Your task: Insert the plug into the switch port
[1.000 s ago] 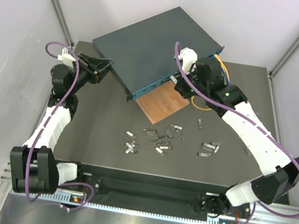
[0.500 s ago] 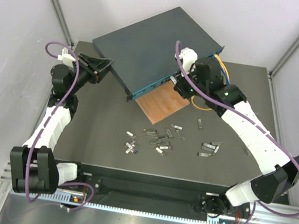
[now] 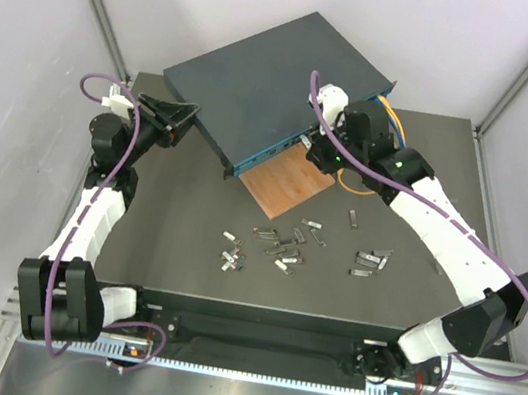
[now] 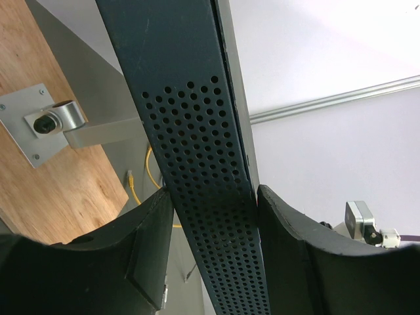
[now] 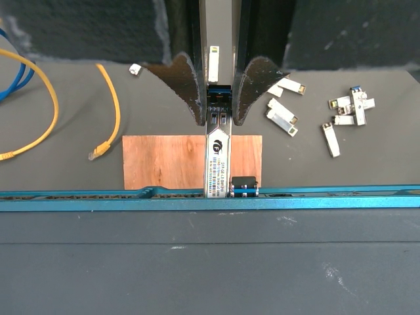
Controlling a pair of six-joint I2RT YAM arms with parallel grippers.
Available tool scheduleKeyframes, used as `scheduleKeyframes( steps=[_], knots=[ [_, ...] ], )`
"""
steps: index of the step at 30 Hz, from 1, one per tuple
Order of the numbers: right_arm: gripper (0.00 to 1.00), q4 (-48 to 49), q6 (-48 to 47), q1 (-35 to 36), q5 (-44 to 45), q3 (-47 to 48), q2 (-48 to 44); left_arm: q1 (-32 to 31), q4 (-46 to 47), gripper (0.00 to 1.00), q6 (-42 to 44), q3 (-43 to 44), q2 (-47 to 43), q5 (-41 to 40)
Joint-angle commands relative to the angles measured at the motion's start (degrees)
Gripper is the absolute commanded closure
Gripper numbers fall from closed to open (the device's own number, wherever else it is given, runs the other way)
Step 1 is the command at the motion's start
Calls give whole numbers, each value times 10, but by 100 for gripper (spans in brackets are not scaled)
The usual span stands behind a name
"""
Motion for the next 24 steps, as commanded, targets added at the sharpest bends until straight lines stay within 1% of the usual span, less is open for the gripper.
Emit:
scheduleKeyframes(
  steps=[1,8,13,18,24],
  knots=[
    [100,28,6,-4,-8,33,-4,-25,40,100,32,19,9,30],
    [100,25,4,-4,-18,62,-1,-26,39,100,33,16,10,30],
    [100,20,9,-3,-26,54,4,-26,40,100,33,17,9,30],
    [100,34,10,-3,-26,32,10,-26,40,100,33,17,9,29],
    [100,53,10,-3,-31,38,9,-25,39,100,34,17,10,30]
  ],
)
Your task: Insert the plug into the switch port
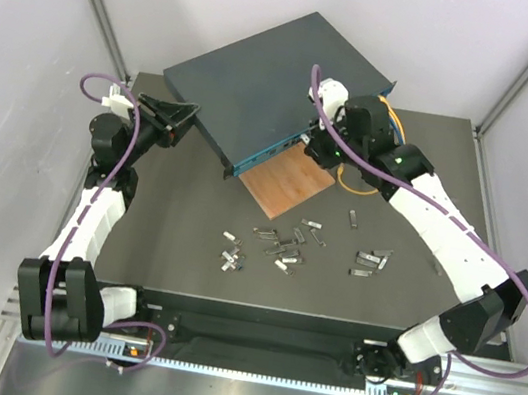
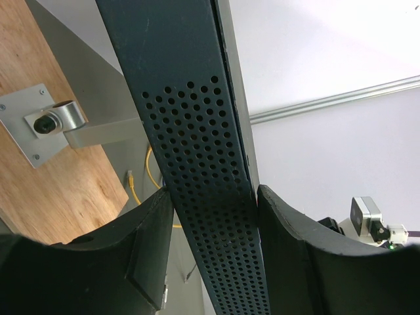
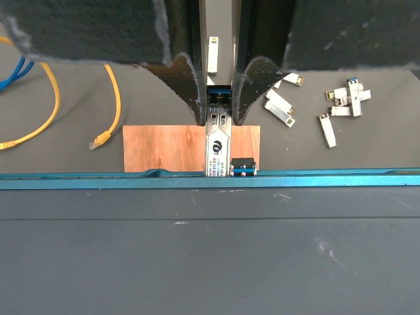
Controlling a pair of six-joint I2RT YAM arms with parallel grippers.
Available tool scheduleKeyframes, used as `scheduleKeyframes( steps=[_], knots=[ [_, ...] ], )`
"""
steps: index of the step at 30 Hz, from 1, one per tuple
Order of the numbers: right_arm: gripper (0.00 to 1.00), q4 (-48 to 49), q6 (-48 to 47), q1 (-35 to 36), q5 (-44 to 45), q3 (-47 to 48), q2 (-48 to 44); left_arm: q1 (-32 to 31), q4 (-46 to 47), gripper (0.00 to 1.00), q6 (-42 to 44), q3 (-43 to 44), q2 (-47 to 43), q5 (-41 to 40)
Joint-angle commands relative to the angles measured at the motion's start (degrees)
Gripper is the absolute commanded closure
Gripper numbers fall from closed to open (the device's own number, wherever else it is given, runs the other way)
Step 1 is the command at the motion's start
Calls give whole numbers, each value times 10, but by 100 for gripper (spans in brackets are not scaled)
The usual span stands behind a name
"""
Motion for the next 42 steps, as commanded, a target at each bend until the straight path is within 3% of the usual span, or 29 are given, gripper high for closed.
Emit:
scheduleKeyframes(
  steps=[1,19,24,26,30,33,39,41,42],
  knots=[
    [100,53,8,-2,-22,16,-4,-26,39,100,33,17,11,30],
    [98,125,-2,0,-62,34,24,-26,41,100,33,27,24,31],
    [72,108,-18,-2,-57,33,12,-26,41,100,35,29,25,33],
    [69,98,-23,-8,-54,18,-1,-25,38,100,35,31,23,33],
    [51,55,-31,-27,-64,1,-33,-26,37,100,38,30,25,35],
    [43,21,-34,-46,-88,-16,-54,-26,36,100,37,31,25,36],
    [43,-39,-43,-64,-113,-20,-53,-25,37,100,36,33,29,36],
    [50,-35,-36,-68,-113,-14,-48,-26,36,100,38,34,28,36],
    [61,-32,-33,-68,-113,-12,-44,-26,36,100,38,35,28,37]
  ],
)
